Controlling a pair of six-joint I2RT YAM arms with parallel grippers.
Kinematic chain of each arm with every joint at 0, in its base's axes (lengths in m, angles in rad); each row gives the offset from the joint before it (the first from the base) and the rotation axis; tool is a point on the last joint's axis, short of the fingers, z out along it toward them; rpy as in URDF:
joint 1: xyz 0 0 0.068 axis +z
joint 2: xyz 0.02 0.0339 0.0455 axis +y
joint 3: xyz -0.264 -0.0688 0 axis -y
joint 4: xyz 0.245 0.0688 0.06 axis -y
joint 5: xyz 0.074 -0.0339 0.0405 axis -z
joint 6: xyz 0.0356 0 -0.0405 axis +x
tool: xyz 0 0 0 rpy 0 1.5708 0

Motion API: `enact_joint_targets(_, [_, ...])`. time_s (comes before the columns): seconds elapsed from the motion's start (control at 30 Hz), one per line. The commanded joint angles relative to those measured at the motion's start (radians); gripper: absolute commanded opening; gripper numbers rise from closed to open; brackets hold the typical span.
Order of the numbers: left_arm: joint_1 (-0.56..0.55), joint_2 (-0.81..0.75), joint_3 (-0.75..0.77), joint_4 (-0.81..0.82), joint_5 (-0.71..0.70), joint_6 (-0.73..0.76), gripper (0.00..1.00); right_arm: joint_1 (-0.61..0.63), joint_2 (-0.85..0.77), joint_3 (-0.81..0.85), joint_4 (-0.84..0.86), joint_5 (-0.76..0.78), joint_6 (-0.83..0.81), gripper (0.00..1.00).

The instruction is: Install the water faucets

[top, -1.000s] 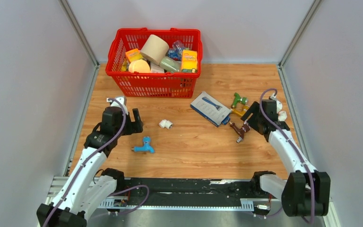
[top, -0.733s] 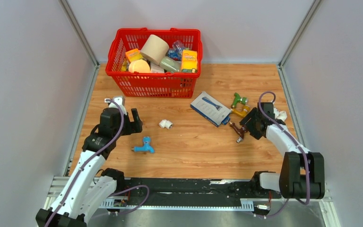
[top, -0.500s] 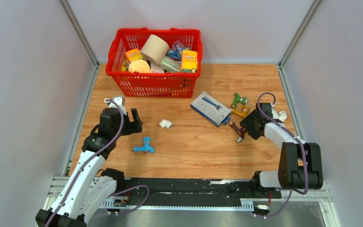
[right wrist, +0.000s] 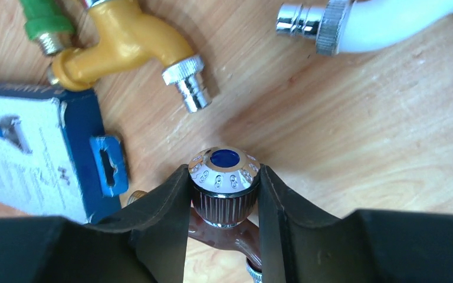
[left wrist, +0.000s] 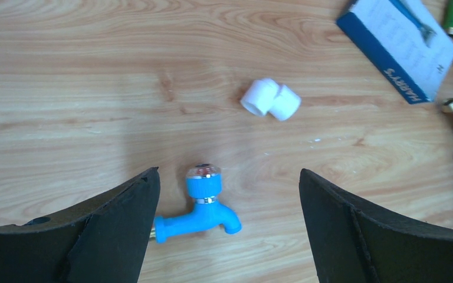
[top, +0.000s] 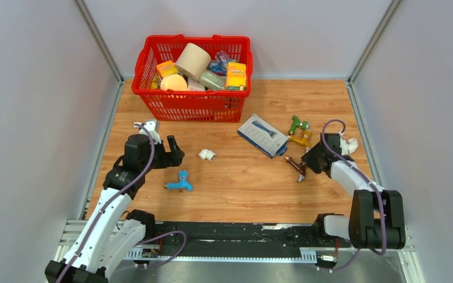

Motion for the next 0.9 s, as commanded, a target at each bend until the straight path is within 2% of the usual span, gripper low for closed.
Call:
enact_joint_targets(0.0, [0.004, -0.008, -0.013, 0.107, 0.191, -0.063, 0.95, 0.069, -0.118, -0.008, -0.005, 0.006, -0.033, 0.04])
enact_joint_targets(0.13, [-0.018, -0.005, -0.020, 0.187, 0.276, -0.123, 0.94, 0.170, -0.219, 0.015, -0.005, 0.052, -0.053, 0.01])
enact_joint_targets(0.37, [-0.202, 0.042, 0.016, 0.339, 0.292, -0.184, 0.90, 0.469, -0.359, 0.121, 0.047, 0.179, -0.162, 0.00])
enact_joint_targets(0.6, [-0.392, 0.191, 0.098, 0.489, 0.296, -0.215, 0.85, 0.733, -0.431, 0.154, 0.186, 0.237, -0.275, 0.00])
enact_joint_targets(0.87, [-0.539, 0.340, 0.180, 0.610, 0.292, -0.249, 0.82, 0.873, -0.457, 0.137, 0.317, 0.247, -0.337, 0.01])
